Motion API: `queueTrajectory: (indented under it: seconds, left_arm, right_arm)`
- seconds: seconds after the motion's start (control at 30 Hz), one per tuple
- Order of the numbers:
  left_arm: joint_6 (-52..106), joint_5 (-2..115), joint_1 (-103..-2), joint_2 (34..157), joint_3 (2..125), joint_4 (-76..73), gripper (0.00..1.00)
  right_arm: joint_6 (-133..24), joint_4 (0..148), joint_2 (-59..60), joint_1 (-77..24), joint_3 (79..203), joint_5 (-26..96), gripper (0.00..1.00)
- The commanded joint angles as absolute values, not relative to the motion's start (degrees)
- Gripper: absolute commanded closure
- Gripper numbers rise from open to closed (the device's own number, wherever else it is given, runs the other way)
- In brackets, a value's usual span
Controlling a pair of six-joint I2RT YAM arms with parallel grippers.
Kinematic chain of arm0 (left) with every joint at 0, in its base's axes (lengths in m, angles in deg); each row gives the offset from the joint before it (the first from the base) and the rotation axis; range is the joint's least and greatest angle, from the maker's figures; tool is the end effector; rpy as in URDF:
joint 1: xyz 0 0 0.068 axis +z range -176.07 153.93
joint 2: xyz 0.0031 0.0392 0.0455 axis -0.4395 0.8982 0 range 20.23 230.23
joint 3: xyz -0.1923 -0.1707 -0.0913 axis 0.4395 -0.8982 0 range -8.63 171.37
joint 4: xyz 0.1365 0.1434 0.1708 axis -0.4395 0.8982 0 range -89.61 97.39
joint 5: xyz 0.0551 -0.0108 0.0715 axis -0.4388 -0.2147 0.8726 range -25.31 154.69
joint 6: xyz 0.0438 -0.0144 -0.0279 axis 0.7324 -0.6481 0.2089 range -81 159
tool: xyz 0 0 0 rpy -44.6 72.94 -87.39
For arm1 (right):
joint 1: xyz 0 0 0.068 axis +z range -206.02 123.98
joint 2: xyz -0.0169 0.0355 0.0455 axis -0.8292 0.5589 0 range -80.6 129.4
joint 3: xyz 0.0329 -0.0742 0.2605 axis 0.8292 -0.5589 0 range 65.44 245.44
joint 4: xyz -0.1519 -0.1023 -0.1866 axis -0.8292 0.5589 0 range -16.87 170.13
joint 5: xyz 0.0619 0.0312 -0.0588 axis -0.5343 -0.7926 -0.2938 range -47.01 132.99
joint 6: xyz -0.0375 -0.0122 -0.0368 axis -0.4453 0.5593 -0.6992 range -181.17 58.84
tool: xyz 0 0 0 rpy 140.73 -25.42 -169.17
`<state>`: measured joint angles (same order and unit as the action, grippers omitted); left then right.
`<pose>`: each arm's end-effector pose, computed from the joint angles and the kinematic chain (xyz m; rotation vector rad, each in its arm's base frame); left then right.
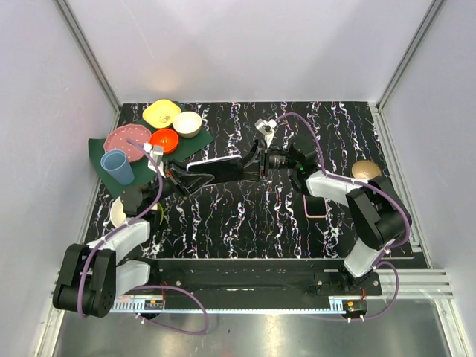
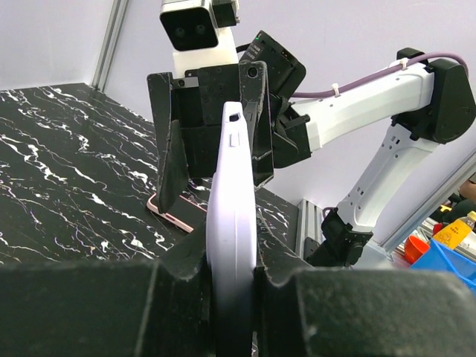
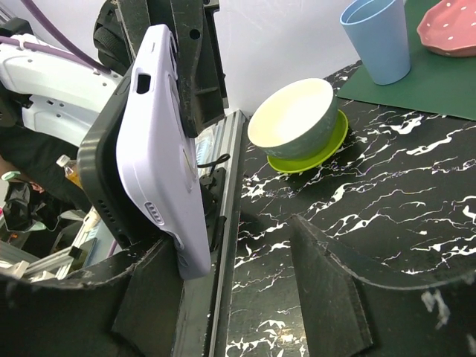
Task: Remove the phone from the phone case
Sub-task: Remove the phone case from the phone.
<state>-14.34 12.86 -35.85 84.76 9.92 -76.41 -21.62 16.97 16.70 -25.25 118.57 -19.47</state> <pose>0.1945 -0.0620 0.2666 0.4444 1.3082 -1.4022 0.2928 0.2110 0.2665 -0.9315 1.4661 1.6778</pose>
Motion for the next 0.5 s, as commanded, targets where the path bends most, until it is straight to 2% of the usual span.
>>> queueTrajectory:
  seconds: [0.0,0.17,0.47]
  left_arm:
    - [-7.93,25.41,-33.46,87.11,13.96,-90.41,1.0]
    - [-6.96,21.37,-33.54,87.38,16.15,-84.61,1.0]
    - [-8.89,17.76,-33.63,90.8,18.44,-81.26,1.0]
  right_arm:
    - [-23.45,16.94,13.36,-19.81,119.06,-27.77,0.37]
    - [-33.12,25.31,11.25,-22.09,120.37,-27.24,0.39]
    - [-33.83,22.16,9.84,-23.5,119.5,-29.34,0.4]
